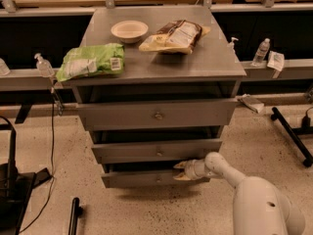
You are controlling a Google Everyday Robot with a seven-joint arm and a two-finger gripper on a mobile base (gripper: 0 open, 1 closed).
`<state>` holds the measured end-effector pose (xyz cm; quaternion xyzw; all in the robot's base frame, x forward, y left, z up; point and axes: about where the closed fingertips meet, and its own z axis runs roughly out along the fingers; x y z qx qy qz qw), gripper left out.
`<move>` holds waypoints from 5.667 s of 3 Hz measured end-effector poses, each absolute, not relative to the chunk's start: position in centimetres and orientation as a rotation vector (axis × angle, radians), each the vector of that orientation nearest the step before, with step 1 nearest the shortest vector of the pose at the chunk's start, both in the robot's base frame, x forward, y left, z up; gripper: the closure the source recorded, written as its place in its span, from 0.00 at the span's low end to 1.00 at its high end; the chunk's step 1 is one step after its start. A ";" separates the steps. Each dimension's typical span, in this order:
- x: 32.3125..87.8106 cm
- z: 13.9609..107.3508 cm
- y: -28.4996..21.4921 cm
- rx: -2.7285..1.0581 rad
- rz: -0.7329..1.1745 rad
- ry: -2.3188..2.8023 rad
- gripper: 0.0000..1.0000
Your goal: Open bottom drawer
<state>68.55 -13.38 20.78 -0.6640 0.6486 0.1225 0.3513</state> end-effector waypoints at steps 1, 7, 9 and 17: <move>69.4 20.5 -13.3 -1.698 0.321 1.698 0.68; 65.2 18.1 -12.8 -1.726 0.404 1.748 0.61; 65.2 18.1 -12.8 -1.726 0.404 1.748 0.62; 65.0 18.1 -12.3 -1.811 0.408 1.789 0.21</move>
Offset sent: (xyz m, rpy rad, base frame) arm 0.0104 0.0041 -0.0262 -0.0069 0.0628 -0.0383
